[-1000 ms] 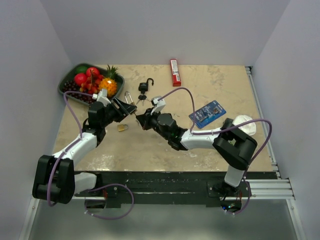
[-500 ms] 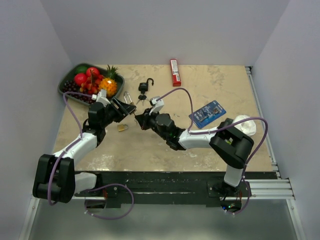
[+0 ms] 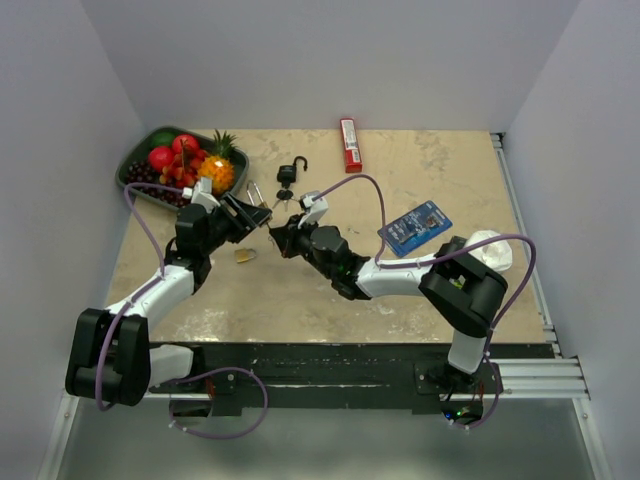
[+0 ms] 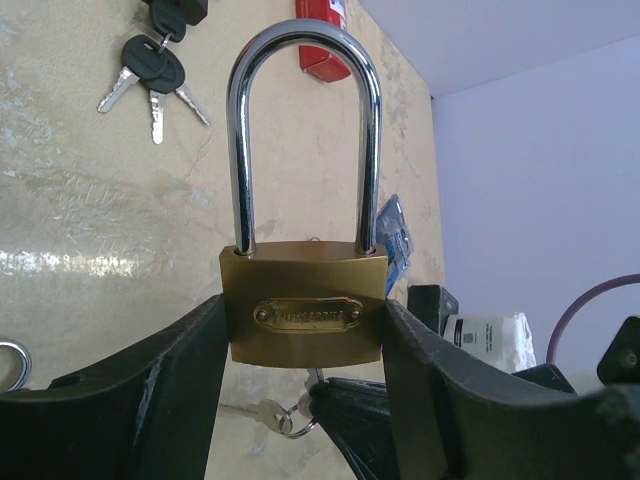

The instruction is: Unlock with the key

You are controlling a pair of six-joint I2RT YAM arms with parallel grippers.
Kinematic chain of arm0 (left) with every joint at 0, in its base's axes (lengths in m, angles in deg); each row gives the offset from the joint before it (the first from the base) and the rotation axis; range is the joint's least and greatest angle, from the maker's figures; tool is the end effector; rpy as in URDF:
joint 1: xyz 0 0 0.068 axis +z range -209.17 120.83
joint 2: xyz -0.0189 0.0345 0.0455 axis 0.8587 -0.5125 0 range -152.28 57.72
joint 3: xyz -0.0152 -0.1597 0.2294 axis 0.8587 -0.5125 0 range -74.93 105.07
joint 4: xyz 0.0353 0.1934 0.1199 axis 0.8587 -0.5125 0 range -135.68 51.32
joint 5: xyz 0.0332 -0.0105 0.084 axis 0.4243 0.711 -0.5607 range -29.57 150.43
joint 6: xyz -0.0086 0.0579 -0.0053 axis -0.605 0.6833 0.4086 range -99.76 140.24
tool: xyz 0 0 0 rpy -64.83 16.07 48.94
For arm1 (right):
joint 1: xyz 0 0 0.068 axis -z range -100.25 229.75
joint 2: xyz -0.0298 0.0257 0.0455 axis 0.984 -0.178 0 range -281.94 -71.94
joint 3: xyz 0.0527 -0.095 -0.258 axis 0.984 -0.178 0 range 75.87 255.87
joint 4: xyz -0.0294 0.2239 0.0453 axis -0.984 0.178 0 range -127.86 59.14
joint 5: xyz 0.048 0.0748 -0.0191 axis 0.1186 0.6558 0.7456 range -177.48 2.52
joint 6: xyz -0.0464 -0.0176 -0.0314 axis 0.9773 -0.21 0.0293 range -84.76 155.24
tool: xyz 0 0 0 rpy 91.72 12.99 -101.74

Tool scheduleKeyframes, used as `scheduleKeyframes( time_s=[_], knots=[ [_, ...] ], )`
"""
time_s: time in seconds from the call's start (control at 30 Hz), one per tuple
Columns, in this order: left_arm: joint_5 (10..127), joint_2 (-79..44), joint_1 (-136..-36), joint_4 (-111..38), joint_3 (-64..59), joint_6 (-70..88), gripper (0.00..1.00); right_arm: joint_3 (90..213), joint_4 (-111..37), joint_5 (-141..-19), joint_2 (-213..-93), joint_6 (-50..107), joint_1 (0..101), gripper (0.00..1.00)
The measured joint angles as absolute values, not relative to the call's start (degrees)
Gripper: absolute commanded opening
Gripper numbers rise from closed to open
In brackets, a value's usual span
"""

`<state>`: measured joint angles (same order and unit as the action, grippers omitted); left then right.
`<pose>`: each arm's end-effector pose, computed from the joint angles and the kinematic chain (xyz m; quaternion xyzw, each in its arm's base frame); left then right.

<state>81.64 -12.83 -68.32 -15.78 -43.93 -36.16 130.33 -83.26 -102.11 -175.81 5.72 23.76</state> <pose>0.2343 -0.0533 0.2484 -0.2153 0.7663 -0.4419 0.4138 0.2232 0.3115 0.2474 -0.0816 0.7261 0.3908 0.5599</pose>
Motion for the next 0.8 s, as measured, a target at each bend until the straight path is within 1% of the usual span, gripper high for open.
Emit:
scheduleKeyframes(
  time_s=[0.8],
  knots=[
    [80.11,-13.98,-70.68,-14.08,-43.93,-36.16,0.00,131.42,-83.50,-105.63,-176.77,10.90,23.24,0.00]
  ],
)
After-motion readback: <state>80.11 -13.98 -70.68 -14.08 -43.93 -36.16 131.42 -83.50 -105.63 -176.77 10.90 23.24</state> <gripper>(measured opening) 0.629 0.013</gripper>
